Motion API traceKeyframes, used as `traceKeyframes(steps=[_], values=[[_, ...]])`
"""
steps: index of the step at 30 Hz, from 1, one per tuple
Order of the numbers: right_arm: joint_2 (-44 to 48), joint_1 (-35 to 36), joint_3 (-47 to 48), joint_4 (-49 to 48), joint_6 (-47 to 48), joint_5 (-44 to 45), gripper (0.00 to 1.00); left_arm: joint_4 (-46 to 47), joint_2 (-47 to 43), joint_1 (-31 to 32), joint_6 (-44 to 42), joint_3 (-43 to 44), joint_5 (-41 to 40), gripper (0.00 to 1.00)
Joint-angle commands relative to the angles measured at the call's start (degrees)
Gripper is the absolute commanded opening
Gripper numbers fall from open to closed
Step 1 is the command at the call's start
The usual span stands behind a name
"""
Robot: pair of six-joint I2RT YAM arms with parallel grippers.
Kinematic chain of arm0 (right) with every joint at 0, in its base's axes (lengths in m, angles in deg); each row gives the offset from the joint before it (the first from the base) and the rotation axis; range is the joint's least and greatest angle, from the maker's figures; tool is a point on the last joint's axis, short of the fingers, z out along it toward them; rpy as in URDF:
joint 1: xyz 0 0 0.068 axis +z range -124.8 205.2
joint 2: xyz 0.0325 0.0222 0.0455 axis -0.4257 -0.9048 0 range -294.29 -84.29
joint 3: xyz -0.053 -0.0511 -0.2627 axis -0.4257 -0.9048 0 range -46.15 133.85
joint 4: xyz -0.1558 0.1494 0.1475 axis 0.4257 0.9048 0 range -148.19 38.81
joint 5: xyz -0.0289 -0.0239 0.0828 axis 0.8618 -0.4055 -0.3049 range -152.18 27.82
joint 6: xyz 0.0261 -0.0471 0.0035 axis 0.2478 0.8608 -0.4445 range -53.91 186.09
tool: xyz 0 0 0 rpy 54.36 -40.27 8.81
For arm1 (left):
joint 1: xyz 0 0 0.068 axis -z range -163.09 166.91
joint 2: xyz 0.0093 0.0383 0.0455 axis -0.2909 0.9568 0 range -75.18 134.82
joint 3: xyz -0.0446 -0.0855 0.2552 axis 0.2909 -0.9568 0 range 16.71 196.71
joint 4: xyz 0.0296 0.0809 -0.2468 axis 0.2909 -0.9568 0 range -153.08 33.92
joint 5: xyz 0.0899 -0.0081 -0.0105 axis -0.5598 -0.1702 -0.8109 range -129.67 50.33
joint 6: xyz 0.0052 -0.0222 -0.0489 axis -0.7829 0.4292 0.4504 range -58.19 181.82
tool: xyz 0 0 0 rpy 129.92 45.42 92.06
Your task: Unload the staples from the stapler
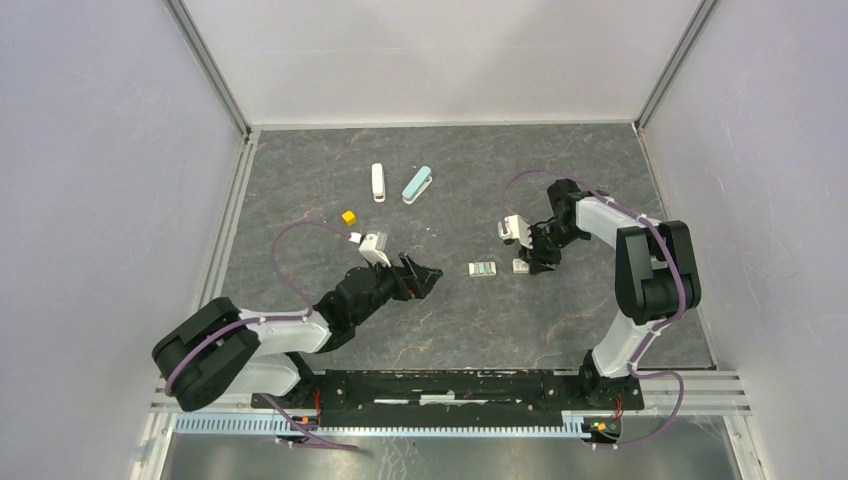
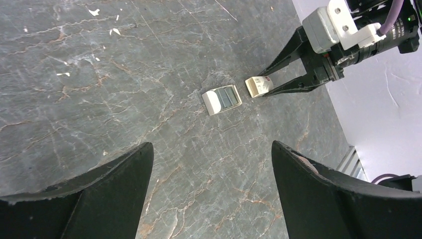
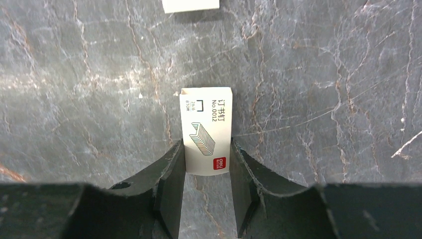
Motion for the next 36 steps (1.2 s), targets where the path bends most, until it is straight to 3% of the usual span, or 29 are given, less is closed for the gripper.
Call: traceKeyframes(steps=[1, 21, 36], values=[[1.89, 2.17, -0.89, -4.05, -6.35, -1.24, 0.41, 6.37, 3.62, -0.21, 3.67, 3.47, 1.34, 0.93], [0.5, 8.54, -0.83, -7.55, -13.4, 2.4, 0.42, -8.88, 20.33, -0.18, 6.54, 20.55, 1.7, 0.69], [0.49, 10.34, -0.81, -6.55, -13.12, 3.16, 0.42, -5.62, 30.8, -0.09, 11.13, 25.11, 3.6, 0.51]])
